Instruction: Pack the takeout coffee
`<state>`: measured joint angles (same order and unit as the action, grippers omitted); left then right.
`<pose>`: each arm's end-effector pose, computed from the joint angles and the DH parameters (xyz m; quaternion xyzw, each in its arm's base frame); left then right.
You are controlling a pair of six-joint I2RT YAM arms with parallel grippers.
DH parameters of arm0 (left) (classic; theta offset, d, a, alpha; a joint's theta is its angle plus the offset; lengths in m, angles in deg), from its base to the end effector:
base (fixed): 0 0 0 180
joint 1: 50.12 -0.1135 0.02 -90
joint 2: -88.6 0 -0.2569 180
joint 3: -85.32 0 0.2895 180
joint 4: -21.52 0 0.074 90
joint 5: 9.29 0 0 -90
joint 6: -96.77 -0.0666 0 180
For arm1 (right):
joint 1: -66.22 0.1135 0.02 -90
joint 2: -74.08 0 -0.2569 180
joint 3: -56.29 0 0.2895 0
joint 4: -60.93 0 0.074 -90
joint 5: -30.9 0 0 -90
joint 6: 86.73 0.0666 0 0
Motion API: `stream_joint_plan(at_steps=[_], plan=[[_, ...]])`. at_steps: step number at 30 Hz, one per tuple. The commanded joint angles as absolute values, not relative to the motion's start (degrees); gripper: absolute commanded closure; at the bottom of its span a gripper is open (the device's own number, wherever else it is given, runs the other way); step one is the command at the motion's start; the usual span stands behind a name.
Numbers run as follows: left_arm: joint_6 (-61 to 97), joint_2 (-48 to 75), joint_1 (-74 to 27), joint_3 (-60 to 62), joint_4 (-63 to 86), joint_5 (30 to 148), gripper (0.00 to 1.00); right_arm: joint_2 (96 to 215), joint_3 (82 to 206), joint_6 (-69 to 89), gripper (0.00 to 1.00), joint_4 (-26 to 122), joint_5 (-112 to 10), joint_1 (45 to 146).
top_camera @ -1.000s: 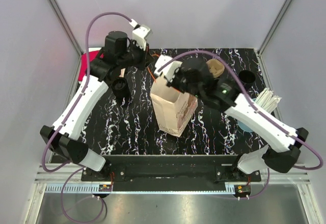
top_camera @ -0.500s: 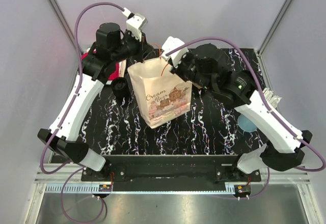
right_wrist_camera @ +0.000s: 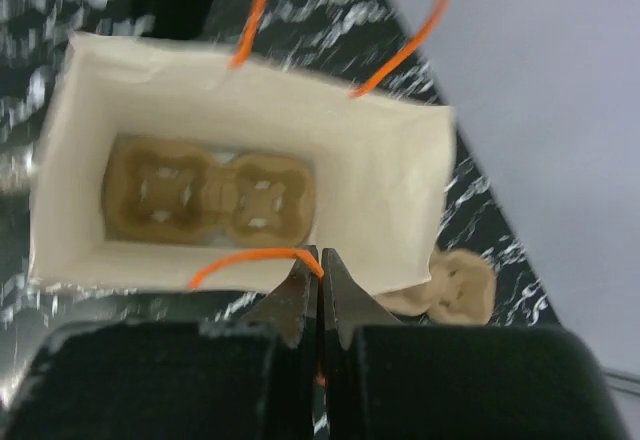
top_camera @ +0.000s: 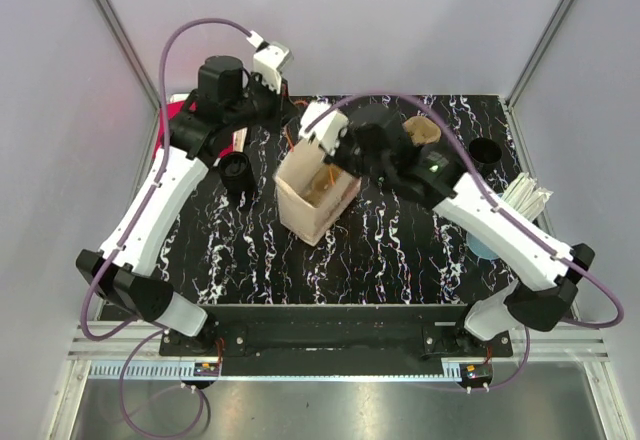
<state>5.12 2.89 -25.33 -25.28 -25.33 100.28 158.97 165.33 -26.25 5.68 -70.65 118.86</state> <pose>0.3449 -0.1839 0.4404 0.2794 0.7734 -0.2486 0.5119 0.2415 0.2944 0.4159 -0.5320 0.6856 0.0122 0.4968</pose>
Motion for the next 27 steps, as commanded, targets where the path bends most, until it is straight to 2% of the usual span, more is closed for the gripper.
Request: stream_joint_plan(at_steps=[1, 5, 6, 8, 10, 12, 15, 16, 18, 21, 22, 25, 27], plan=[[5.4, 3.4, -25.7, -29.7, -21.4, 101.4, 1.00, 156.9, 179.9, -22.2, 1.00, 9.5, -72.1, 116.2], [4.8, 3.7, -27.1, -33.5, -22.3, 98.0, 1.00, 158.5, 180.0, -28.2, 1.00, -0.5, -64.6, 117.2], [5.4, 4.3, -27.9, -33.6, -21.0, 98.6, 1.00, 158.2, 178.7, -27.7, 1.00, 1.2, -70.9, 117.3], [6.0, 4.7, -28.3, -31.6, -20.8, 99.2, 1.00, 156.4, 174.8, -25.5, 1.00, 10.2, -74.4, 115.3], [5.0, 3.8, -27.5, -29.7, -22.3, 100.7, 1.00, 157.0, 178.1, -22.4, 1.00, 6.0, -68.0, 112.6], [3.6, 1.5, -27.1, -34.3, -25.9, 97.9, 1.00, 159.0, 178.7, -26.5, 1.00, 0.1, -62.6, 114.4], [6.6, 2.5, -31.0, -39.6, -22.9, 100.7, 1.00, 156.8, 175.6, -25.0, 1.00, 8.1, -74.5, 115.0], [6.6, 3.1, -31.1, -38.5, -21.9, 101.4, 1.00, 156.4, 176.0, -24.0, 1.00, 10.5, -73.0, 113.9], [3.9, 1.7, -28.3, -38.3, -24.9, 100.4, 1.00, 158.3, 179.7, -22.7, 1.00, 5.8, -65.8, 112.7], [3.0, -0.7, -27.4, -43.7, -27.7, 97.6, 1.00, 161.0, 182.9, -28.5, 1.00, -8.8, -54.1, 115.6], [3.5, -0.3, -28.2, -44.5, -26.9, 97.9, 1.00, 161.2, 181.5, -29.6, 1.00, -10.8, -55.2, 116.5], [5.5, 2.5, -30.3, -40.9, -22.0, 99.7, 1.00, 158.1, 178.0, -28.8, 1.00, 0.2, -64.3, 117.1], [4.4, 0.9, -29.2, -36.3, -23.6, 98.8, 1.00, 157.9, 186.0, -24.5, 1.00, 0.3, -62.3, 114.8]])
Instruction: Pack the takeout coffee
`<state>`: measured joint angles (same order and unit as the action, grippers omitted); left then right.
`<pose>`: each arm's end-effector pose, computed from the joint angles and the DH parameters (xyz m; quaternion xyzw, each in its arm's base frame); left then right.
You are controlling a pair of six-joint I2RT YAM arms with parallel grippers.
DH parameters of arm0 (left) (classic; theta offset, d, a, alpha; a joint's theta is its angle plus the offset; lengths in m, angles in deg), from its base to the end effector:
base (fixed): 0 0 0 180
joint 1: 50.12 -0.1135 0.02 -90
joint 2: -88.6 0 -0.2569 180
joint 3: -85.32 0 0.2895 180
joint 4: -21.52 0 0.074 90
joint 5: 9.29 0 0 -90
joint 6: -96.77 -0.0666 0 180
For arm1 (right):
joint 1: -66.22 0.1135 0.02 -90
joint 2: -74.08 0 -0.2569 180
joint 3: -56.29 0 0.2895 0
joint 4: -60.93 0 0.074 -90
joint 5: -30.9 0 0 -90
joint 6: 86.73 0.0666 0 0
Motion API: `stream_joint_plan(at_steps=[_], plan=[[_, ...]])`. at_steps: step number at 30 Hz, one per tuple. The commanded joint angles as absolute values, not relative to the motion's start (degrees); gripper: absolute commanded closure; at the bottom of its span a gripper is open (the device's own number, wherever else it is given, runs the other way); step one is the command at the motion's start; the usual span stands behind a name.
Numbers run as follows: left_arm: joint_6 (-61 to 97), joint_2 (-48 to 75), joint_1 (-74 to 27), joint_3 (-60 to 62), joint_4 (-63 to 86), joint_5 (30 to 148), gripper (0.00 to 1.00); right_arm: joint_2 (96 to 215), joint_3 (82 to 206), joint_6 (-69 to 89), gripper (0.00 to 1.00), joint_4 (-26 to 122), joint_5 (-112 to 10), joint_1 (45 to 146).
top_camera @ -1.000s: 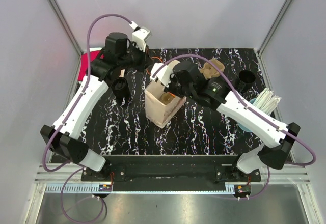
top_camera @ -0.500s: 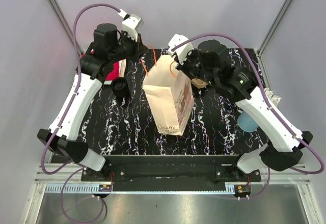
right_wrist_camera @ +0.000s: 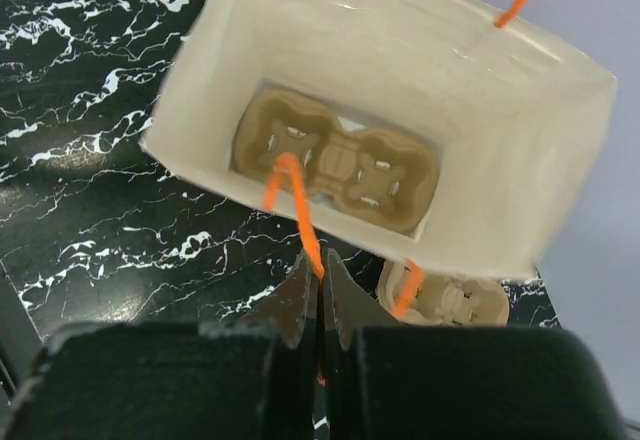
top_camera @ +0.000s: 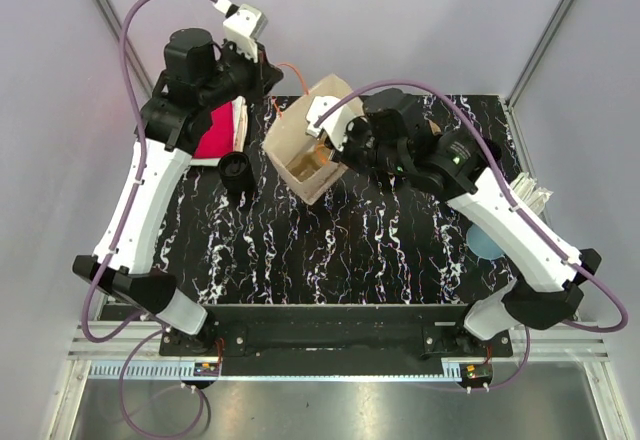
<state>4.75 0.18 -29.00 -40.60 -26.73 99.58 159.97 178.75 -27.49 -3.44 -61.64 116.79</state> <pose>0.3441 -0.1560 0.5210 0.2548 0.7234 -0.2289 0.5995 0.2299 0.2750 0.4767 -0.5492 0.6568 0.0701 0.5120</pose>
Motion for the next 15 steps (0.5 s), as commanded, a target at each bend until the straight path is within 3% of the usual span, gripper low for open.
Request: stream_joint_plan(at_steps=[1, 5, 10, 15], plan=[[4.0, 0.0, -28.8, -35.2, -24.3, 98.2, 1.00, 158.1, 188.1, -21.9, 1.00, 0.0, -60.7, 114.2], [4.3, -2.7, -29.2, -41.3, -25.7, 97.6, 1.00, 158.5, 188.6, -21.0, 1.00, -0.6, -57.9, 114.2], [3.8, -3.4, -29.2, -56.2, -27.8, 97.3, 1.00, 159.3, 172.6, -25.5, 1.00, 1.0, -61.3, 114.6], [4.1, -1.1, -28.0, -46.9, -26.6, 99.2, 1.00, 157.2, 171.1, -25.6, 1.00, 4.7, -63.5, 114.6]])
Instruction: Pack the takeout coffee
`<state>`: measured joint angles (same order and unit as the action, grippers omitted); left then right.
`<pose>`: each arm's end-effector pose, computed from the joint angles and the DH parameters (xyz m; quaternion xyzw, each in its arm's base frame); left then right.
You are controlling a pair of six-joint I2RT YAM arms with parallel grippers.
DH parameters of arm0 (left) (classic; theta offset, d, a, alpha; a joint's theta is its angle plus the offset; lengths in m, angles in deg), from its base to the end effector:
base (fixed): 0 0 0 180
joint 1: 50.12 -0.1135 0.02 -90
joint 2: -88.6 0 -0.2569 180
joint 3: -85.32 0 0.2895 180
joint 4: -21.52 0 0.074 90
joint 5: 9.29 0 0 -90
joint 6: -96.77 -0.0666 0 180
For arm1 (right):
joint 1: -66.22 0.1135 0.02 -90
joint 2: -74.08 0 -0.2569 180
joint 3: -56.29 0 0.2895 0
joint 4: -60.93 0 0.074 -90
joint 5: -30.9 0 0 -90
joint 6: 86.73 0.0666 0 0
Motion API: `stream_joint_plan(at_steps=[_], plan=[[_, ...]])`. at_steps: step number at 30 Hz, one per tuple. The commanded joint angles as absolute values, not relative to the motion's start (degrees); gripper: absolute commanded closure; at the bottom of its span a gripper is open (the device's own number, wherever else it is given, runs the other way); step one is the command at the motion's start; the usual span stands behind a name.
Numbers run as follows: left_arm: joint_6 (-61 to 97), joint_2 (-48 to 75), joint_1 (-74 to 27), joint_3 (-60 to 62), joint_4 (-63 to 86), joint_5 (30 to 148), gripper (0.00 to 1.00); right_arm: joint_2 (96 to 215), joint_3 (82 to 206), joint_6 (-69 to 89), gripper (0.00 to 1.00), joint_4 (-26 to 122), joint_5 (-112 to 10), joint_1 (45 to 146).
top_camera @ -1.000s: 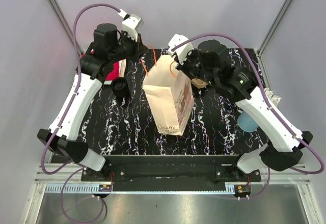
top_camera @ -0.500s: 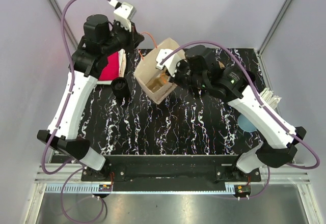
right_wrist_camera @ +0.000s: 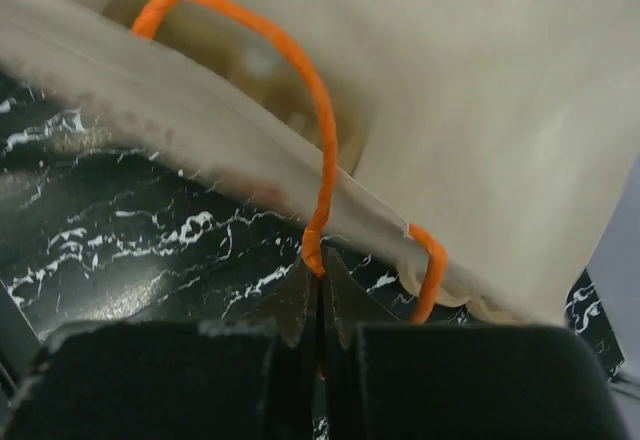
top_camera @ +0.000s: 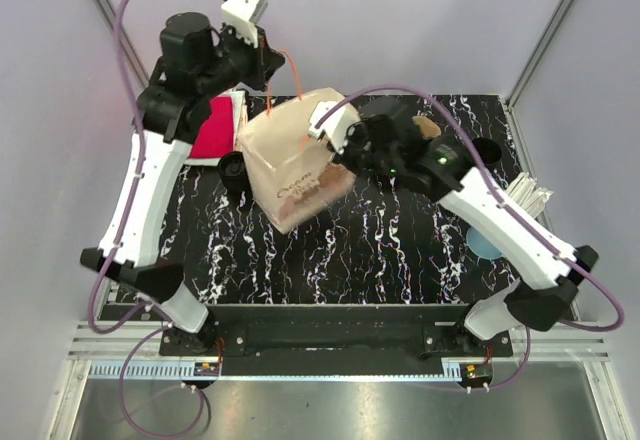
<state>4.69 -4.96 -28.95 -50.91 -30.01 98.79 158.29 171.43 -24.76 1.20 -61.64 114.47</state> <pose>0.3511 -0.1581 0.5450 0.2513 0.7142 -0.2242 0.6136 0.2456 0.2708 0.4502 -0.5226 0.6838 0.0706 0.5044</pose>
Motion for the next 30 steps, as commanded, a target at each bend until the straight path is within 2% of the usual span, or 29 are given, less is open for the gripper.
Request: stream_joint_plan(at_steps=[1, 4, 7, 17, 20, 24, 30], plan=[[3.8, -0.6, -27.5, -43.2, -26.3, 99.2, 1.00, 157.0, 172.4, -24.9, 1.00, 4.5, -63.1, 114.6], [4.5, 0.0, -27.3, -39.8, -24.5, 100.4, 1.00, 157.1, 177.1, -24.4, 1.00, 1.8, -61.2, 114.6], [4.2, 0.6, -27.0, -38.3, -24.1, 101.9, 1.00, 156.5, 175.4, -25.5, 1.00, 0.4, -59.2, 114.6], [0.7, 2.2, -22.2, -25.7, -23.1, 102.5, 1.00, 151.5, 151.3, -30.4, 1.00, -4.2, -54.0, 114.6], [1.2, 1.8, -21.8, -26.7, -22.6, 102.2, 1.00, 149.5, 150.3, -30.5, 1.00, -1.7, -56.6, 114.6], [0.7, 0.0, -21.8, -34.2, -22.9, 100.3, 1.00, 147.2, 152.6, -29.8, 1.00, 1.7, -58.0, 114.7], [0.6, -1.1, -21.8, -40.4, -23.1, 100.5, 1.00, 145.5, 150.3, -32.1, 1.00, -3.9, -47.3, 114.6]])
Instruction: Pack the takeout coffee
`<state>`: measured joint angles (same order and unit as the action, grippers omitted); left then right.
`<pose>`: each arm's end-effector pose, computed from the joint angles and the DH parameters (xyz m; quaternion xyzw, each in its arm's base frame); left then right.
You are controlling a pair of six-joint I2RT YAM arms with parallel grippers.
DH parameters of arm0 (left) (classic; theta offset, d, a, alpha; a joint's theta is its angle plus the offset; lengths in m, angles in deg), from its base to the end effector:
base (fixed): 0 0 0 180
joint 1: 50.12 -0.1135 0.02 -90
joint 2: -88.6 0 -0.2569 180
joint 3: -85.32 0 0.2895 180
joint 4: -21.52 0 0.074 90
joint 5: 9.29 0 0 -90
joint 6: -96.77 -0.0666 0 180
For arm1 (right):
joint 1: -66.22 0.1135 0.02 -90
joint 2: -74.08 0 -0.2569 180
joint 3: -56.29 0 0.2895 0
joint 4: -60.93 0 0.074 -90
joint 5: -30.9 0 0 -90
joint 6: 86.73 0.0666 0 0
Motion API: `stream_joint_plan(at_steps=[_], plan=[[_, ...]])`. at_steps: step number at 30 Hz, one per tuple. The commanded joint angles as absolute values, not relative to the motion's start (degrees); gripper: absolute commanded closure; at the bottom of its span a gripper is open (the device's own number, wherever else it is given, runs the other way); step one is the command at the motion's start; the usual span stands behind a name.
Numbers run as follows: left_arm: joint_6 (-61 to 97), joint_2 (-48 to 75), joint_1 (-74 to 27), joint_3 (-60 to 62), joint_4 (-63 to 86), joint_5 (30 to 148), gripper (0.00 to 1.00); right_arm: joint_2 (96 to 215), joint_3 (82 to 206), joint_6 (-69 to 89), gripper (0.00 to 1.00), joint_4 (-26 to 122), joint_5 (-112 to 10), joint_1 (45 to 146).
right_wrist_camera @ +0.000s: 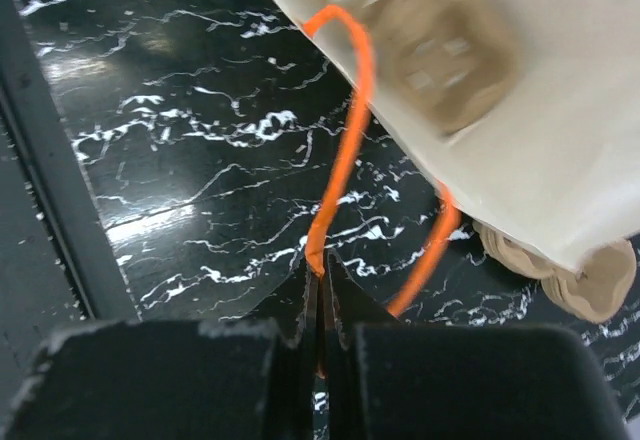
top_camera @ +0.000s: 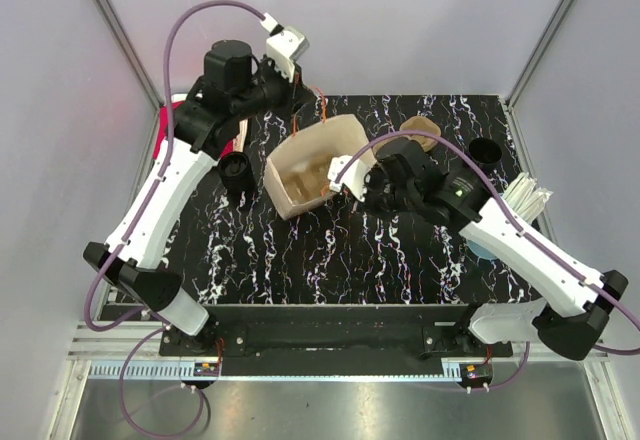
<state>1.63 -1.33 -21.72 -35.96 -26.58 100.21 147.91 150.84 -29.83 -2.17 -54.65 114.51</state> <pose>0.3394 -0.2088 0.4816 0.3250 0.7282 -0.2516 0.5485 0.2110 0.2445 0.3680 -0.6080 0.6829 0.0885 0.3952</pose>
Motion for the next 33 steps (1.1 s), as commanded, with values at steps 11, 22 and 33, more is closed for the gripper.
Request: stream_joint_plan(at_steps=[11, 22, 33], plan=[[-2.4, 3.2, -18.1, -21.9, -23.4, 104.4, 1.00, 147.3, 133.7, -33.8, 1.00, -8.9, -39.8, 114.6], [-3.0, 4.5, -16.4, -22.1, -28.3, 111.1, 1.00, 143.8, 130.1, -34.0, 1.00, -9.6, -36.6, 114.6], [-1.1, 4.3, -16.4, -24.1, -28.4, 105.9, 1.00, 143.3, 134.9, -33.9, 1.00, -9.9, -39.1, 114.6]])
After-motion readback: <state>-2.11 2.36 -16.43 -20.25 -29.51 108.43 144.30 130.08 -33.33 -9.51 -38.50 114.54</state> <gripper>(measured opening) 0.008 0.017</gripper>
